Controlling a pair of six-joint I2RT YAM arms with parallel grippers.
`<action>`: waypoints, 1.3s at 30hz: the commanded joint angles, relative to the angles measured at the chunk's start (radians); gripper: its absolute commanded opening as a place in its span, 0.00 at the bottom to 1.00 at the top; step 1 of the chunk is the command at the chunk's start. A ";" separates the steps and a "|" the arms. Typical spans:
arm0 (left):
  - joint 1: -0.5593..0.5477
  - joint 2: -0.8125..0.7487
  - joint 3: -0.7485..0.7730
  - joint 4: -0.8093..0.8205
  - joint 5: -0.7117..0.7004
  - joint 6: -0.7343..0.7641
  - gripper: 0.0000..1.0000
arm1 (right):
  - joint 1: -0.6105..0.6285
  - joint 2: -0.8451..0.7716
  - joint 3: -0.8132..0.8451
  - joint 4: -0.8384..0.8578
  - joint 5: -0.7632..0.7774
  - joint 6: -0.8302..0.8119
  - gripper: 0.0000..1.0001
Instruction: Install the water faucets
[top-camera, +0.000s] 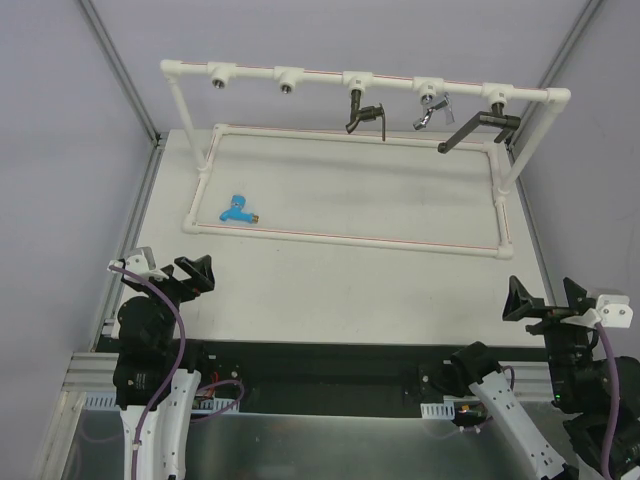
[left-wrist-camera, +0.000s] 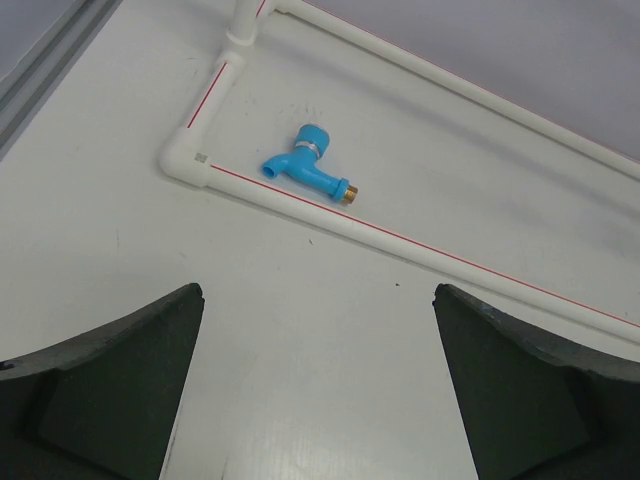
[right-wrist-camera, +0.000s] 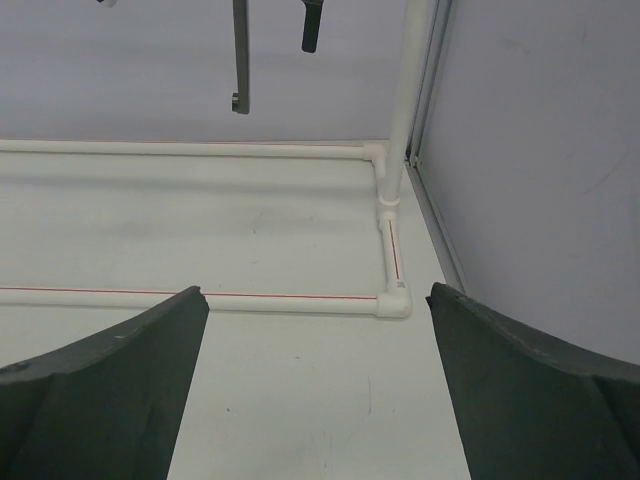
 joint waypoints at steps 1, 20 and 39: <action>-0.005 -0.112 0.005 0.016 0.015 0.018 0.99 | 0.010 0.008 0.027 0.007 -0.024 0.018 0.96; -0.005 -0.017 0.026 0.015 0.082 0.042 0.99 | 0.008 0.322 0.116 -0.091 -0.240 0.182 0.96; -0.030 0.235 0.036 0.085 0.099 0.068 0.99 | -0.029 1.313 0.179 0.132 -0.518 0.223 0.96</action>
